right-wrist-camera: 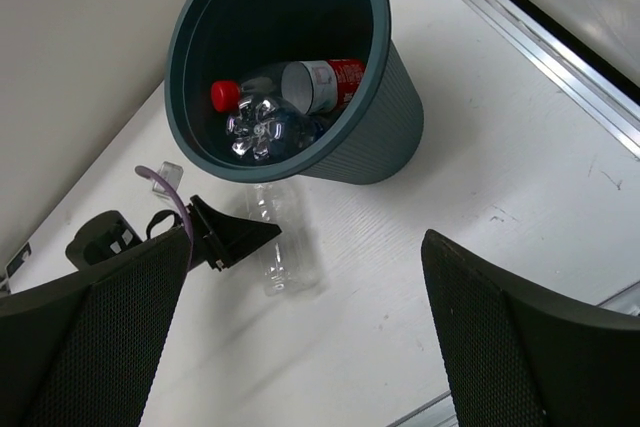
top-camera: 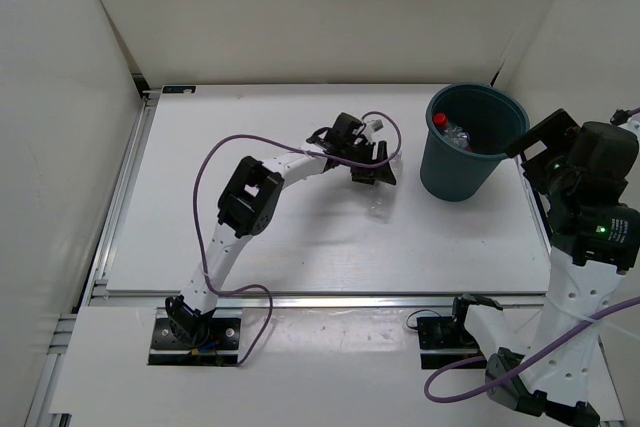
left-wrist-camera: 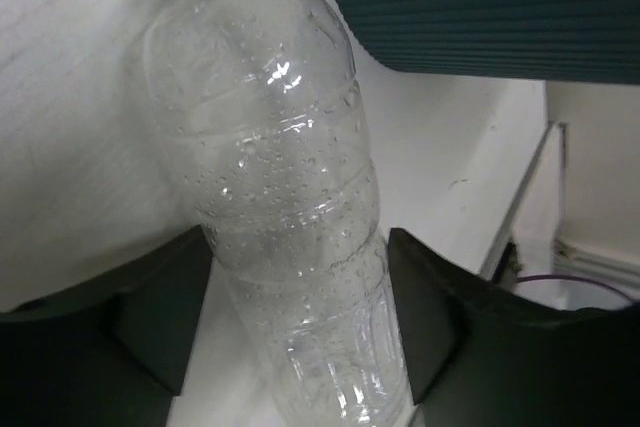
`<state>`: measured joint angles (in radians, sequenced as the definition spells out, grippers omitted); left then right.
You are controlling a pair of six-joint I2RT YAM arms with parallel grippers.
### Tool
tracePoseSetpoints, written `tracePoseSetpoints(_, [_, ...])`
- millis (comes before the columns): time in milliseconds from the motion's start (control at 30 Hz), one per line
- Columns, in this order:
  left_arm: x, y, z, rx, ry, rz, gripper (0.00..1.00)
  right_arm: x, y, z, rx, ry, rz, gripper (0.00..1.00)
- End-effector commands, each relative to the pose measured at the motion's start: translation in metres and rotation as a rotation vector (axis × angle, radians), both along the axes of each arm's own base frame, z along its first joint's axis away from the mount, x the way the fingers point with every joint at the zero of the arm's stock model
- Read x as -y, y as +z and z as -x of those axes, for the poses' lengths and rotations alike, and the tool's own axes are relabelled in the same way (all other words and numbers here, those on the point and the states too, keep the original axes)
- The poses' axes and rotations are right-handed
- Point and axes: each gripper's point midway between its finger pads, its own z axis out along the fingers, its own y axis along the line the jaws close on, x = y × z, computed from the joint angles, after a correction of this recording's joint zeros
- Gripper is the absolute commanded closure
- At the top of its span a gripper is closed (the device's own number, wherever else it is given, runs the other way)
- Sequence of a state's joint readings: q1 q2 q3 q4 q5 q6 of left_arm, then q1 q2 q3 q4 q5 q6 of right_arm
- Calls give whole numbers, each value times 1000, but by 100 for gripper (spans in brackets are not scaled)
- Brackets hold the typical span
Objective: Put the plastic bottles in the bin
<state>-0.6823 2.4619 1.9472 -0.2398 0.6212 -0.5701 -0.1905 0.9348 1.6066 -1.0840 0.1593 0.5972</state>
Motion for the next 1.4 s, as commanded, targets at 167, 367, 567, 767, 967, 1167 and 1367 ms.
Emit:
tracePoseSetpoints(167, [0,66,-3,-7,1,98,40,16,2,-4,16,-78,34,0])
tracePoseSetpoints(367, [-29,157,-34,102,96,195,53,17,3,-14,29,-87,18,0])
tracePoseSetpoints(567, [-56,291,-86,435,209,330,53,20,-6,-19,15,-102,13,0])
tracePoseSetpoints(767, [-21,362,-96,605,272,513,57,23,5,-19,33,-106,40,0])
tracePoseSetpoints(967, [8,375,-95,745,351,562,51,8,29,-7,58,-67,-25,0])
tracePoseSetpoints(1167, [30,377,-88,808,381,606,46,-28,50,25,147,67,-100,0])
tracePoseSetpoints(1367, [70,359,-59,838,338,576,44,-52,102,56,263,213,-44,0])
